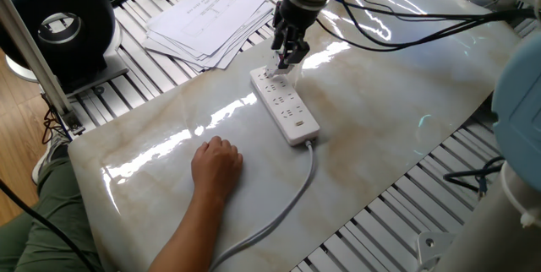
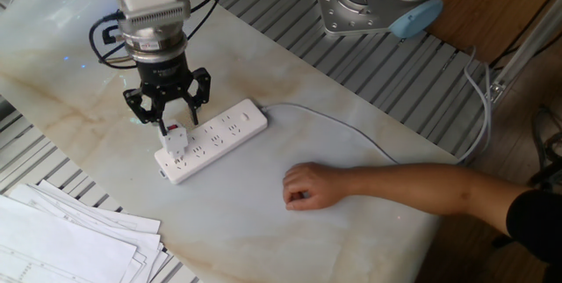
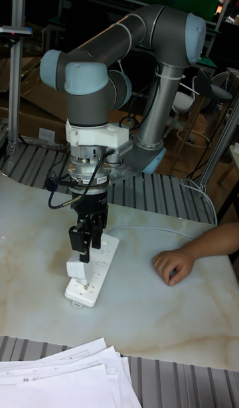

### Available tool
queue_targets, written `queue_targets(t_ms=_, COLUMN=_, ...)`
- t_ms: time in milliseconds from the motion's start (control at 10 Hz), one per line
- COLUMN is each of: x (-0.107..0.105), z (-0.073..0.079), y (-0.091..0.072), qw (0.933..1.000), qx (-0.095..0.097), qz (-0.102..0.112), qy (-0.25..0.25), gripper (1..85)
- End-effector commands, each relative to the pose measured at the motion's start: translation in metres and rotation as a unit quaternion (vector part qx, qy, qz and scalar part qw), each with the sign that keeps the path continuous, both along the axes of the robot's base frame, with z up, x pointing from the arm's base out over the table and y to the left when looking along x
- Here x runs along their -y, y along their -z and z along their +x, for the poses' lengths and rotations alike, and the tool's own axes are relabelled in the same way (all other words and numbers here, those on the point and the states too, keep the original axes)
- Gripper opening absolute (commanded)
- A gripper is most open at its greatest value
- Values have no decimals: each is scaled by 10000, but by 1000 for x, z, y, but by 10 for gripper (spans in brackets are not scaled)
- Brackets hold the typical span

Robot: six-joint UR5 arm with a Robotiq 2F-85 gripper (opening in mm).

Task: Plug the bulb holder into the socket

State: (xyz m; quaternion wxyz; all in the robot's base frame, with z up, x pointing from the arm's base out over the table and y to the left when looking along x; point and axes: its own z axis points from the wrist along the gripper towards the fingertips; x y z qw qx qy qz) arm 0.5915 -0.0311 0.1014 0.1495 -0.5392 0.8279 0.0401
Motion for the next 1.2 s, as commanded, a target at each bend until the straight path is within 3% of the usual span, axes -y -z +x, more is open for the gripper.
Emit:
queue_targets(t_ms=0, x=7, z=3, y=-2, qw=9994, qx=295, qz=154, qy=-20, gripper=527)
queue_targets(t_ms=200, x=25, z=2, y=4, qw=9994, qx=320, qz=-157, qy=-39, gripper=527)
queue_targets(t_ms=300, x=28, z=3, y=6, qw=9992, qx=342, qz=-196, qy=-35, gripper=527)
queue_targets(t_ms=900, x=19, z=8, y=17, qw=9986, qx=500, qz=130, qy=-52, gripper=527)
queue_targets(t_ms=1100, x=19, z=10, y=20, qw=9984, qx=543, qz=131, qy=-63, gripper=527)
